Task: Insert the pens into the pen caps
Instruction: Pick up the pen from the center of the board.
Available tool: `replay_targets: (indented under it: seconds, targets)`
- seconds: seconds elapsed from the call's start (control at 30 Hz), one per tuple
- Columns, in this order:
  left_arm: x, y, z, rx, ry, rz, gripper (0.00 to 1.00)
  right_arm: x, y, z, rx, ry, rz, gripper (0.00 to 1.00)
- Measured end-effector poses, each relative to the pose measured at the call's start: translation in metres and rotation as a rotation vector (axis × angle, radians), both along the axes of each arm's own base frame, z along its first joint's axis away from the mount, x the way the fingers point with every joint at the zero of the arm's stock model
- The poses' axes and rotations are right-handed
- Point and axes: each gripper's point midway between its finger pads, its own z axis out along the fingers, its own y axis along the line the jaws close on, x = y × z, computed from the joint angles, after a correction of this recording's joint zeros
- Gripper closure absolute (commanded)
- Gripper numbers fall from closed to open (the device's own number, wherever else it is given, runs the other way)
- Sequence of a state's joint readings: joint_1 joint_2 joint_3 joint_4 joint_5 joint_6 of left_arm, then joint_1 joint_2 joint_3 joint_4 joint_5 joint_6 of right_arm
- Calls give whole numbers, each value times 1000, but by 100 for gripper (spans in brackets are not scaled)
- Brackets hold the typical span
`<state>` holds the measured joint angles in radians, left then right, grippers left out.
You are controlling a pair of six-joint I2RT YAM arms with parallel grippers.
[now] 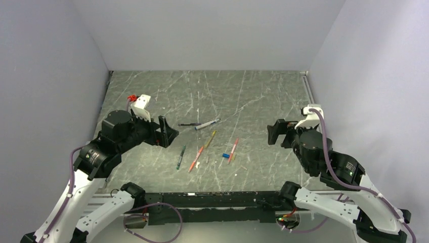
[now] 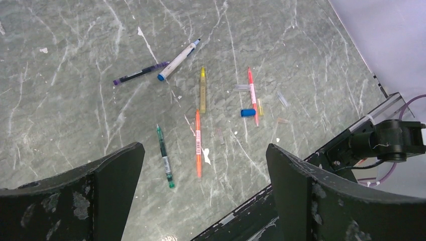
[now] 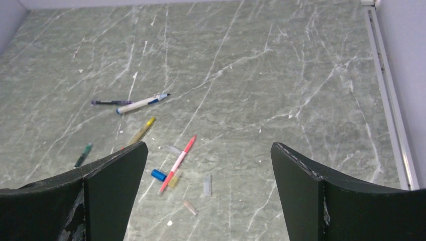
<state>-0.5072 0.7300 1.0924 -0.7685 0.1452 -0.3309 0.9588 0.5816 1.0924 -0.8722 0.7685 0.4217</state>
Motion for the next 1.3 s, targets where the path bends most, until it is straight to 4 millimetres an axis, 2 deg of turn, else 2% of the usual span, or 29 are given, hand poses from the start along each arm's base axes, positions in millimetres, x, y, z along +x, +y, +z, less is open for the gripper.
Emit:
replay_targets:
  seconds: [0.13,0.37,0.57,0.73,1.0,1.3]
  targets:
    - [0,0,0,1,1,0,1,4,6,-1,-31,24,-5,0]
    - [0,0,-6,5,16,1,1,4,12,-16,-90,82,19,1]
    - [-4,2,-16,8,36,4,1,-3,17,-7,-73,100,71,2]
    - [-9,1,-18,-14,47,-1,1,-5,31,-7,-73,149,121,4]
    - [-12,-2,-33,-22,93,-5,1,-5,58,-43,-146,321,161,6]
    - [-12,-3,-44,-10,120,-7,1,-17,67,-97,-192,497,164,9]
